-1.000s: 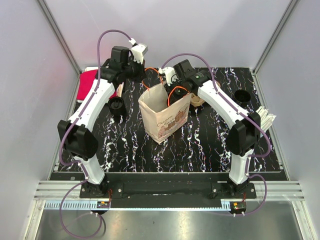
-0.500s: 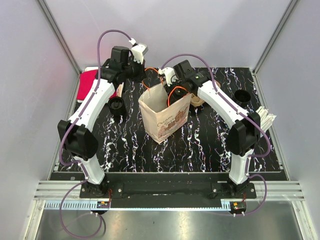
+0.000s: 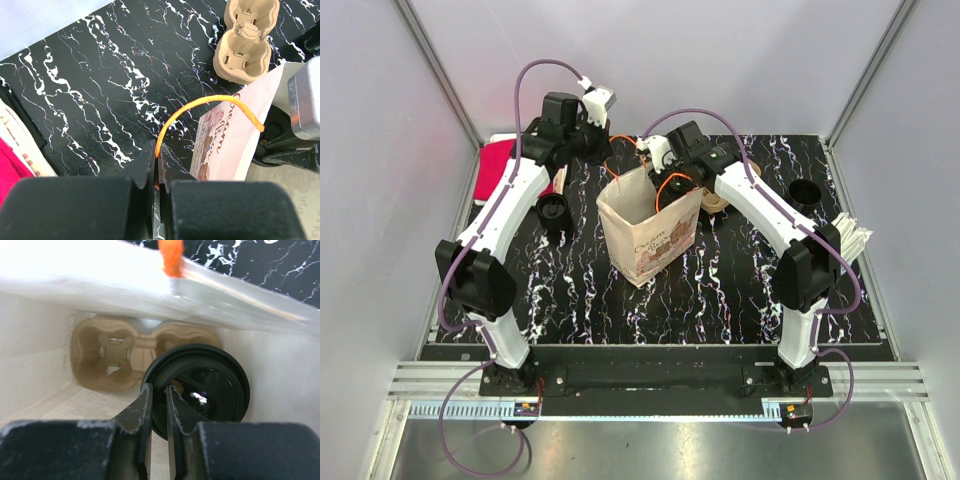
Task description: Pack the takeout coffee
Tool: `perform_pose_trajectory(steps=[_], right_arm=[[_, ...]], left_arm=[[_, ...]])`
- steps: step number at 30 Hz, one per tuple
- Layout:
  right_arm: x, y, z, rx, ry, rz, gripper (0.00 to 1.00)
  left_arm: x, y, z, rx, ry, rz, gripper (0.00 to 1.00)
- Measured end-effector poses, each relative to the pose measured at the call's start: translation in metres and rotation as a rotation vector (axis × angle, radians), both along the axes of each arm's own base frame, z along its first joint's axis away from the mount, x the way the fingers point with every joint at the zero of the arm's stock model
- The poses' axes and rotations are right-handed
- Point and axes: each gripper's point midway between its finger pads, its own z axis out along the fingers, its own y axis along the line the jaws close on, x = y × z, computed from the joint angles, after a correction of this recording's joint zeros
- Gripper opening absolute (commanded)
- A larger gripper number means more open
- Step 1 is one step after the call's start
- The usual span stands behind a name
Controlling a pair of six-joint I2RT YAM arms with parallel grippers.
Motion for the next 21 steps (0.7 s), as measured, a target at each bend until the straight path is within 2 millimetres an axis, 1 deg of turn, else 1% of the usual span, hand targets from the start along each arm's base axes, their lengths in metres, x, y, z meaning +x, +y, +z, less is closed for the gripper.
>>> perform_pose_trajectory(steps=[11,21], right_arm=[[0.006,-0.002,-0.001,-0.015,-0.028,-0.016,0.0],[0.014,0.001,-0.002,-0.004,-0.06,-0.019,0.0]], left_arm=[[-0.001,-0.002,0.0,-0.011,0.007,-0.005,0.0],[-0.003,-0.004,-0.001,-0.022,0.016,-0.008,0.0]])
